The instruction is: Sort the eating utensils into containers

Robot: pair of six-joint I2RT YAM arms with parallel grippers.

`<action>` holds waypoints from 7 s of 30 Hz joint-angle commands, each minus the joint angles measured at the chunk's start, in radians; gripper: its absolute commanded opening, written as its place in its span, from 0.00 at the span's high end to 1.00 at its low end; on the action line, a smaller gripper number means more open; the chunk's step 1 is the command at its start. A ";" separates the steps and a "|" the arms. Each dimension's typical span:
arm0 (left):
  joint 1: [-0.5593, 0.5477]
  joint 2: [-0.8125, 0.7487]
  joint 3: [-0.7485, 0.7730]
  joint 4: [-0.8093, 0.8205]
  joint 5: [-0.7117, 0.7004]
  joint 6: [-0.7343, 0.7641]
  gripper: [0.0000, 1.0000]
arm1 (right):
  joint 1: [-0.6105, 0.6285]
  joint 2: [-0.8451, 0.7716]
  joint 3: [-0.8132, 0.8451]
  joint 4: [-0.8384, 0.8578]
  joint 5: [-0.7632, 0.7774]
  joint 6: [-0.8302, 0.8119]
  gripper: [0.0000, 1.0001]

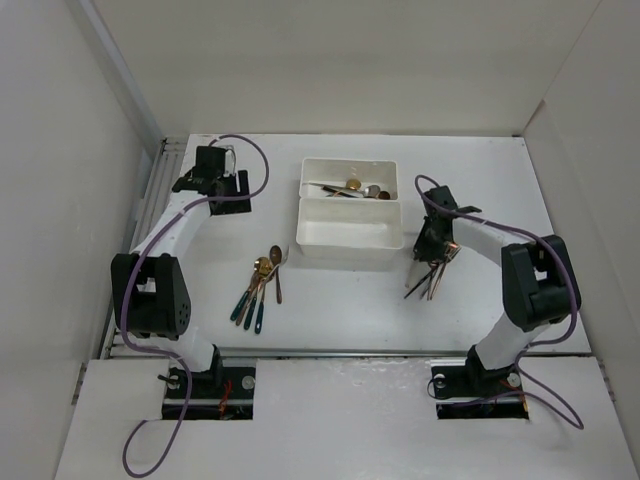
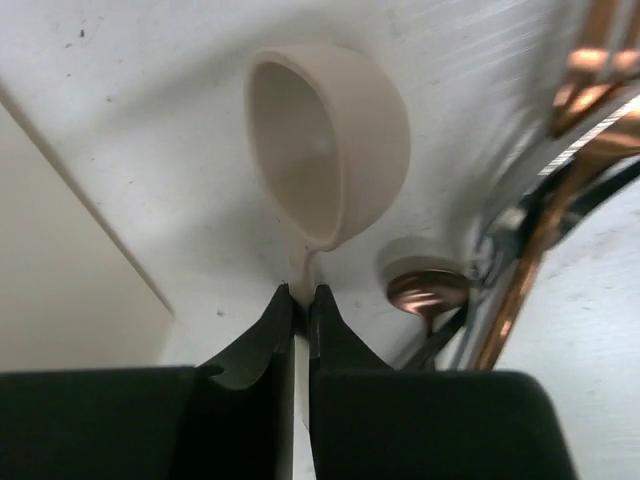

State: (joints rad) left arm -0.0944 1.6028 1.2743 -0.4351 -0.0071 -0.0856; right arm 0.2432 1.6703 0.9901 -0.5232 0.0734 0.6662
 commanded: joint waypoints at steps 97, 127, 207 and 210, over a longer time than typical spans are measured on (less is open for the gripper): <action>0.001 -0.003 -0.288 -0.021 -0.307 0.664 1.00 | 0.197 -0.113 0.493 0.351 0.532 0.296 0.33; -0.556 0.551 0.548 0.372 -0.203 1.023 1.00 | -0.001 -0.641 -0.013 0.221 0.629 0.236 0.29; -0.027 0.016 0.126 -0.145 0.203 0.264 0.54 | -0.058 -0.283 -0.065 -0.139 0.147 0.081 1.00; -0.027 0.016 0.126 -0.145 0.203 0.264 0.54 | -0.036 -0.369 -0.007 -0.178 0.198 0.143 1.00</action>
State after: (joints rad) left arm -0.1272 1.6726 1.4067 -0.5900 0.1829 0.1883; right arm 0.1860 1.4117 0.8845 -0.6746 0.1989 0.7429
